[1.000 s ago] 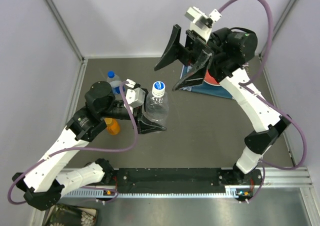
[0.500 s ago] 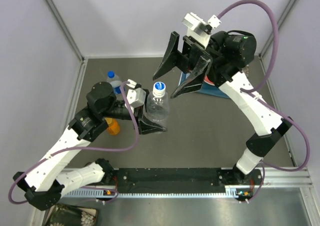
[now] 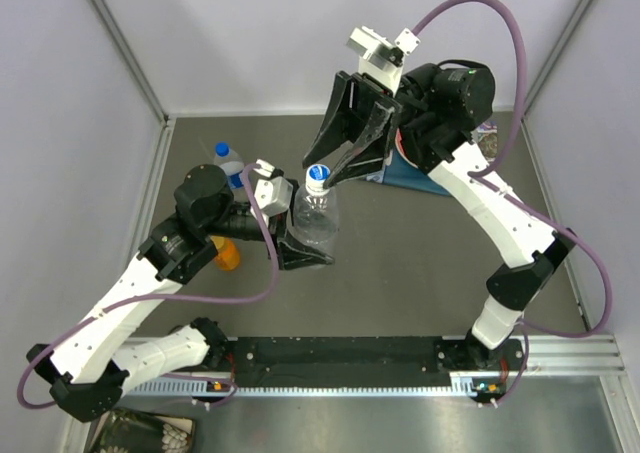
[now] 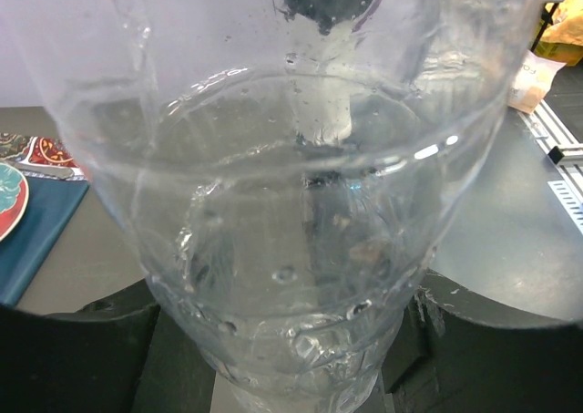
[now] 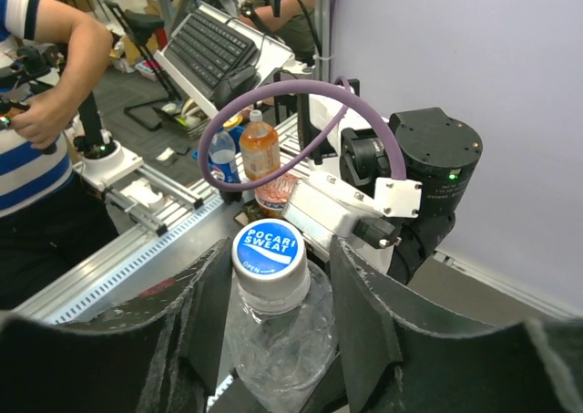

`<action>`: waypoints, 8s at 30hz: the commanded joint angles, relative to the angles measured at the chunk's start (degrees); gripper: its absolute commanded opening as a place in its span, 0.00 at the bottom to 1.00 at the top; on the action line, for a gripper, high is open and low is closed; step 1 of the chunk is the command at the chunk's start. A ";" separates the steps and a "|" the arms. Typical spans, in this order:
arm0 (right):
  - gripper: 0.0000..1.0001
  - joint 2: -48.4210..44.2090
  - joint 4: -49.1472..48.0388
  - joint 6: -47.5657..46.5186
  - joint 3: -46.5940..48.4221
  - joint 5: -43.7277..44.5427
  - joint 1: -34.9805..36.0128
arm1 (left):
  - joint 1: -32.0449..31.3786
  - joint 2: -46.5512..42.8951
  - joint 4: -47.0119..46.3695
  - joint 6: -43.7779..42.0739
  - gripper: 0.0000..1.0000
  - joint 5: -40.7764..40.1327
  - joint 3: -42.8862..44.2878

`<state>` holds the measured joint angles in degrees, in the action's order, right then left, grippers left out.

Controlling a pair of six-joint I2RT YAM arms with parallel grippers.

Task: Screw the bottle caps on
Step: Screw the bottle cap onto the plastic bottle.

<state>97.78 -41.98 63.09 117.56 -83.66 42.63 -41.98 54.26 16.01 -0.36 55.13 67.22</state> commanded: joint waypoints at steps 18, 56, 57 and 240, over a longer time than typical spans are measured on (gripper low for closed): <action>0.08 -2.14 17.41 -10.85 -4.43 0.77 0.17 | 1.63 -1.61 -2.74 -4.73 0.00 -19.96 1.42; 0.25 -11.29 64.65 -48.15 -8.40 67.58 14.32 | 5.85 -3.37 -7.66 -0.43 0.00 -43.71 3.97; 0.27 -11.29 65.09 -48.41 -7.61 67.66 14.32 | 5.85 -3.55 -7.66 -0.60 0.00 -43.53 3.62; 0.67 -3.04 4.57 -2.34 -5.68 2.80 -3.43 | 7.96 0.84 -4.85 1.77 0.00 19.13 -4.38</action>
<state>90.56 -6.50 34.68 112.40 -75.88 39.68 -33.56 54.39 11.70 2.85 69.93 60.34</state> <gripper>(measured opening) 0.714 0.623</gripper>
